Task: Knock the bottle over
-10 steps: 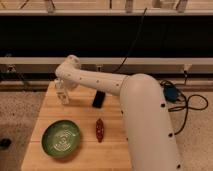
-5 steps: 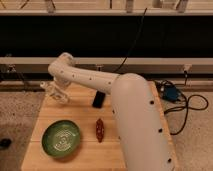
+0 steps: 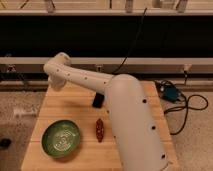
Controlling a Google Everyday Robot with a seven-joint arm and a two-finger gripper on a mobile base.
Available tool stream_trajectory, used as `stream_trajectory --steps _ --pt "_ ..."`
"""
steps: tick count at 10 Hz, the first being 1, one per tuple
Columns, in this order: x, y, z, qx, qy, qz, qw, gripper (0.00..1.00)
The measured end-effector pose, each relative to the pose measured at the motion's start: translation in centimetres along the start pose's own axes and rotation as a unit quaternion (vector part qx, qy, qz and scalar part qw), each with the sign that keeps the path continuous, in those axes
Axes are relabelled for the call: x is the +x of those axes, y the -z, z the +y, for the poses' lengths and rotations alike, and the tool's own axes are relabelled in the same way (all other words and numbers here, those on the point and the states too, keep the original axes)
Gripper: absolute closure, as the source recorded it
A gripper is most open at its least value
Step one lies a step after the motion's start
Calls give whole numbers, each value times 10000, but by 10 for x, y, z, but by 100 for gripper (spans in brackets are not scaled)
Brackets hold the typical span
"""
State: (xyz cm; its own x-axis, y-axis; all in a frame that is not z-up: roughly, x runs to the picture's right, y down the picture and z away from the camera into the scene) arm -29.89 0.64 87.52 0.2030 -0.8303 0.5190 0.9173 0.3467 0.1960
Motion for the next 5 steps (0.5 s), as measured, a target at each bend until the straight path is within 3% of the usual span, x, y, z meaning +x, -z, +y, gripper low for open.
stream_trajectory --steps 3,5 --pt "-17 -6 -20 68 302 -382 9988 95" --pt "-16 -7 -24 68 234 -322 9992 100"
